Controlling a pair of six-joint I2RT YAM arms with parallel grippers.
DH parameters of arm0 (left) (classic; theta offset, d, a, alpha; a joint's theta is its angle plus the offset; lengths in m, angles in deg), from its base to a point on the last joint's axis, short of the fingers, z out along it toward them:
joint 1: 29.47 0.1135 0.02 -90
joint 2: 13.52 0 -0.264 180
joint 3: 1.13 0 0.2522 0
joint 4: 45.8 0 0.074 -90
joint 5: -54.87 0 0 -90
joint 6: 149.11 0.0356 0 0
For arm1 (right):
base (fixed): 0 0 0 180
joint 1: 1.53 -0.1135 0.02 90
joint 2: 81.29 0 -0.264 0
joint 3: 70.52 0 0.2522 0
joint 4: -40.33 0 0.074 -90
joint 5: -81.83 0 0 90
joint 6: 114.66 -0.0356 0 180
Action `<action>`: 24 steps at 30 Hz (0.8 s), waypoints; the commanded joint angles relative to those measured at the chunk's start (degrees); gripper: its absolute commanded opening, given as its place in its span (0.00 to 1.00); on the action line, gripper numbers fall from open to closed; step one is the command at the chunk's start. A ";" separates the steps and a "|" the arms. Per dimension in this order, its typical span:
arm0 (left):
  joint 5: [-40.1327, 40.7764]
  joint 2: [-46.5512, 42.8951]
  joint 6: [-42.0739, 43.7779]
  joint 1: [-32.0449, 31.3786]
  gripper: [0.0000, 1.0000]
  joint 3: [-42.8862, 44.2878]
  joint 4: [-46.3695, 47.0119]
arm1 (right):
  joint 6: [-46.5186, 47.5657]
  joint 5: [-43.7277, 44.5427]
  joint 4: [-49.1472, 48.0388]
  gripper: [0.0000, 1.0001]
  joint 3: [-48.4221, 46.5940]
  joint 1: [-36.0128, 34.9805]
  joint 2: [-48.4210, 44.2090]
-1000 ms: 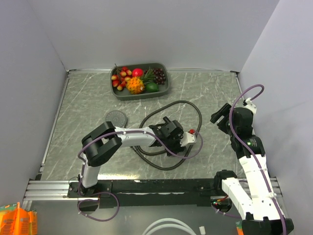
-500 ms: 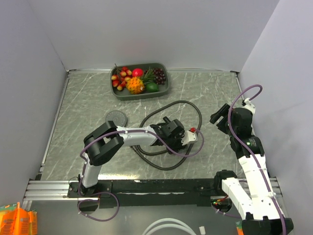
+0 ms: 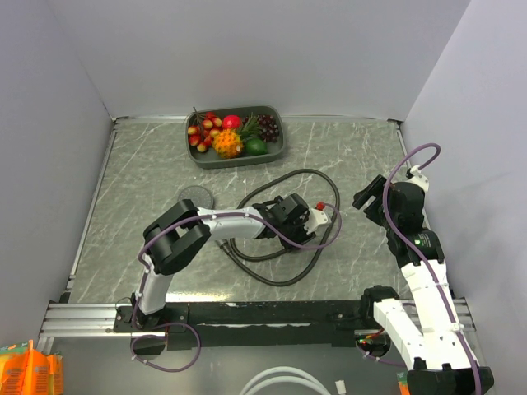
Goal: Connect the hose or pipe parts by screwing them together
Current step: Pick up the pipeline from the center of the board.
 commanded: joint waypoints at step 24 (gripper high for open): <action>-5.37 -19.03 -0.05 -0.48 0.01 -0.88 -12.12 | 2.03 -1.87 -5.46 0.81 1.63 0.11 -0.37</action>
